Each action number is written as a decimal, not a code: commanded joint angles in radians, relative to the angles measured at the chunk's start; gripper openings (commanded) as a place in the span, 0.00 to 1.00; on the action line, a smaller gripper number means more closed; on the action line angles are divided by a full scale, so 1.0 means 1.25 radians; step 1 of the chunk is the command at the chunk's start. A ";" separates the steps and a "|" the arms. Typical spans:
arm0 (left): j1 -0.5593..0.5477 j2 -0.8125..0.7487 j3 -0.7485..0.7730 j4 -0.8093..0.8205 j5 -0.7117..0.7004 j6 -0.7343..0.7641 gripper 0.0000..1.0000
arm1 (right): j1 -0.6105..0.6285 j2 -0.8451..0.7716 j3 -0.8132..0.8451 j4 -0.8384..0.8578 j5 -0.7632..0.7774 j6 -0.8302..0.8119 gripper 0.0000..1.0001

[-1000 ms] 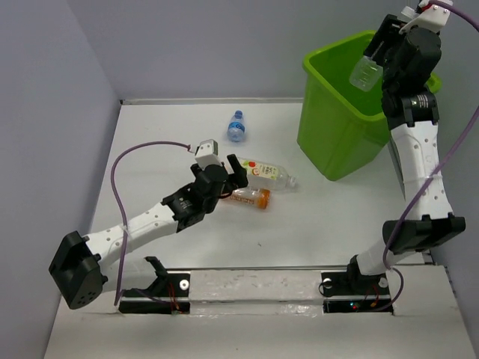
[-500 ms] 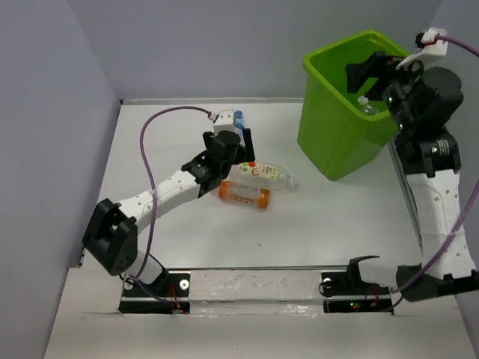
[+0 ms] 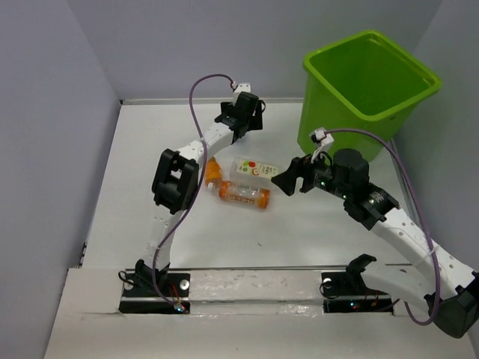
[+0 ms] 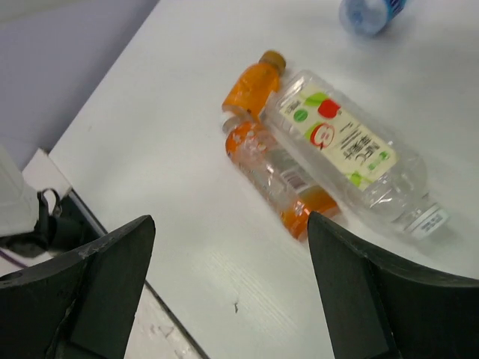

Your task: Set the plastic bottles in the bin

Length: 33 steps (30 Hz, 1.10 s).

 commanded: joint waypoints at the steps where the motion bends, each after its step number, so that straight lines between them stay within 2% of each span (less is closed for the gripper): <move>1: 0.030 0.070 0.162 -0.090 0.001 0.046 0.99 | 0.054 -0.037 -0.069 0.094 -0.038 0.005 0.88; 5: 0.048 0.194 0.335 -0.170 0.017 0.059 0.99 | 0.083 0.001 -0.120 0.135 -0.039 -0.002 0.88; 7: 0.056 0.225 0.378 -0.196 0.016 0.066 0.99 | 0.101 0.041 -0.117 0.141 -0.034 -0.033 0.88; 13: 0.074 0.258 0.361 -0.172 0.068 0.069 0.97 | 0.108 0.186 -0.055 0.134 -0.032 -0.134 0.91; 15: 0.077 0.267 0.353 -0.168 0.079 0.069 0.91 | 0.108 0.259 -0.012 0.123 -0.029 -0.166 0.93; 19: 0.082 0.258 0.321 -0.150 0.082 0.068 0.66 | 0.135 0.391 0.093 0.043 0.011 -0.256 0.94; 20: 0.083 0.230 0.282 -0.122 0.082 0.066 0.58 | 0.162 0.412 0.127 0.016 0.021 -0.305 0.94; 22: 0.084 0.190 0.230 -0.083 0.088 0.063 0.53 | 0.191 0.445 0.145 0.007 0.061 -0.336 0.95; 26: 0.097 0.024 0.071 0.026 0.114 0.037 0.41 | 0.232 0.537 0.187 -0.010 0.103 -0.384 0.94; 28: 0.108 -0.046 -0.033 0.092 0.128 0.006 0.38 | 0.243 0.576 0.205 -0.015 0.134 -0.396 0.93; 29: 0.112 -0.123 -0.071 0.116 0.132 -0.007 0.37 | 0.253 0.588 0.209 -0.015 0.147 -0.397 0.93; 33: 0.133 -0.316 -0.251 0.229 0.149 -0.068 0.36 | 0.261 0.626 0.217 -0.006 0.190 -0.405 0.93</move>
